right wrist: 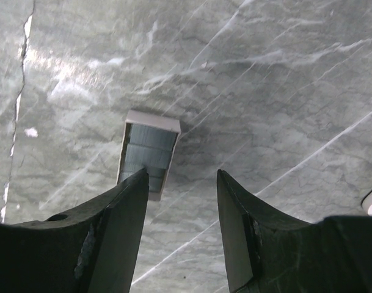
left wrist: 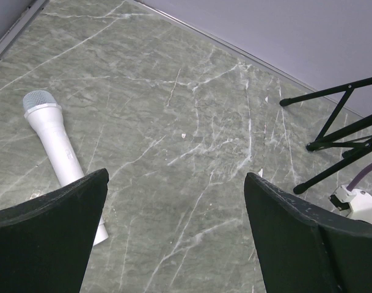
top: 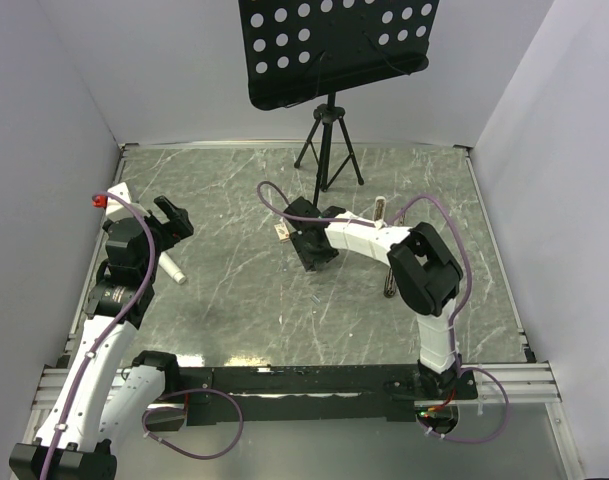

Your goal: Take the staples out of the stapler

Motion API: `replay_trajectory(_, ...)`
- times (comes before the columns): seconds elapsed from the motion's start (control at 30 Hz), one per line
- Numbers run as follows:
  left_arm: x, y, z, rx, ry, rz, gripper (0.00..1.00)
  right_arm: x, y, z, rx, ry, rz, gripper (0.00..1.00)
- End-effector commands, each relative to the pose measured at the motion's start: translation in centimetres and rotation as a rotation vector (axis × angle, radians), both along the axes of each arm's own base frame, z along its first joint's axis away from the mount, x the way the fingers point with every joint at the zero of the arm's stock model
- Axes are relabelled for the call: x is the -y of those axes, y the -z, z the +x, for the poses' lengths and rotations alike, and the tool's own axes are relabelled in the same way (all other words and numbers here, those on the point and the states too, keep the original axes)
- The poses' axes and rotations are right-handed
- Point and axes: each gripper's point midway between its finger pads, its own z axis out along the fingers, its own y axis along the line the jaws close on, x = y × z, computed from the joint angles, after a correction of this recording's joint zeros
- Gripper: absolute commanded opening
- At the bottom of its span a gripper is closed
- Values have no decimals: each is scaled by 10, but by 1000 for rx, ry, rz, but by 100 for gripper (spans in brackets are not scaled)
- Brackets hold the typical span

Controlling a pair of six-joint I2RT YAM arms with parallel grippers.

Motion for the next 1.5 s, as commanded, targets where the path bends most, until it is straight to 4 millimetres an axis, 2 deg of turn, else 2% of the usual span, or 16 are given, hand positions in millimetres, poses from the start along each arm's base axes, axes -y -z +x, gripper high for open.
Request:
replay_trajectory(0.0, -1, -9, 2, 37, -7, 4, 97, -1, -36, -12, 0, 6, 90, 56)
replay_trajectory(0.07, -1, -8, 2, 36, -6, 6, 97, -2, -42, -19, -11, 14, 122, 56)
replay_trajectory(0.43, -1, -9, 1, 39, -4, 3, 97, -5, -21, -77, -146, -57, 204, 54)
replay_trajectory(0.67, -1, -10, 0, 42, -7, 3, 97, -13, -11, -102, -236, 32, 279, 51)
replay_trajectory(0.87, -2, -10, -1, 44, -11, 4, 97, -25, -4, -111, -270, 33, 309, 50)
replay_trajectory(1.33, -2, -10, -1, 42, -12, 6, 97, -56, -18, -123, -274, -54, 345, 50)
replay_trajectory(1.47, -2, -11, -1, 45, -13, 8, 97, -50, -21, -116, -232, -79, 299, 50)
